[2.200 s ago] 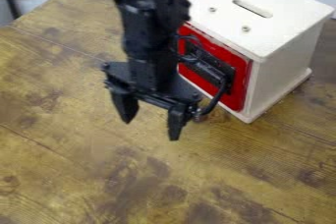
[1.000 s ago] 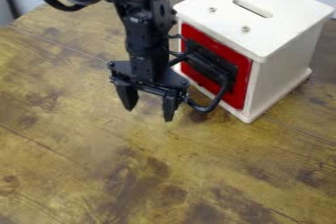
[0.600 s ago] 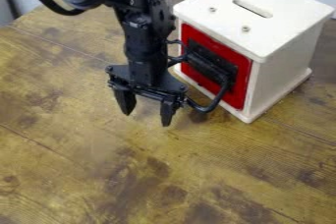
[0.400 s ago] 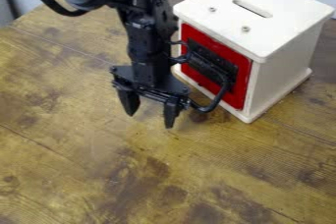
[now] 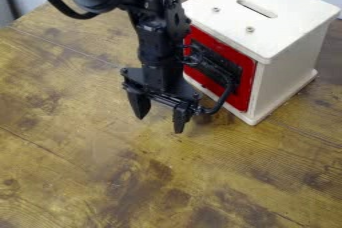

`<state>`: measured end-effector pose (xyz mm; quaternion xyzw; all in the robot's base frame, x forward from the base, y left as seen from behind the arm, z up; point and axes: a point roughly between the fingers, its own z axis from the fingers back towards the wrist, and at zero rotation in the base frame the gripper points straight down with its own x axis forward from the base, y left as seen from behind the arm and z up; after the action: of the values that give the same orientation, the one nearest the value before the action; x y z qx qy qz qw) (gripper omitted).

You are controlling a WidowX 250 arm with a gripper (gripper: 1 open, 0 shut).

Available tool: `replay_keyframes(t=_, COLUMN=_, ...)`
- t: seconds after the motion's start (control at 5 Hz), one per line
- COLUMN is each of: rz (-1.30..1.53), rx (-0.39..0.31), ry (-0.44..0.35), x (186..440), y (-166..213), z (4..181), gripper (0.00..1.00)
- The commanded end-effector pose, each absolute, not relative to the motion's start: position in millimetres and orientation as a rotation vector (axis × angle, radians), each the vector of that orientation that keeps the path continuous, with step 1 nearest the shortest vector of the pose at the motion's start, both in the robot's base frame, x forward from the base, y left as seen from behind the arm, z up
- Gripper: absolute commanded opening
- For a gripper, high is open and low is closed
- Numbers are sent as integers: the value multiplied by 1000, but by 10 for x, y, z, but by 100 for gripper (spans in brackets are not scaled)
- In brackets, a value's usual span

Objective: Open the drawer

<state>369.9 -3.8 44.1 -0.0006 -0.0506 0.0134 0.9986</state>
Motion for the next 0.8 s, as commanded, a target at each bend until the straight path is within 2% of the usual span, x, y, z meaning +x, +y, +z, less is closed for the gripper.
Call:
replay_keyframes(t=0.0, rz=-9, rx=-6, ry=-159, x=3774, y=-112, z=621, gripper=100)
replay_keyframes(t=0.4, rz=31, rx=-2, ry=-169, x=3790, y=54, z=709, gripper=100)
replay_keyframes(t=0.6, rz=86, rx=2, ry=-180, x=3796, y=1, z=706, gripper=100)
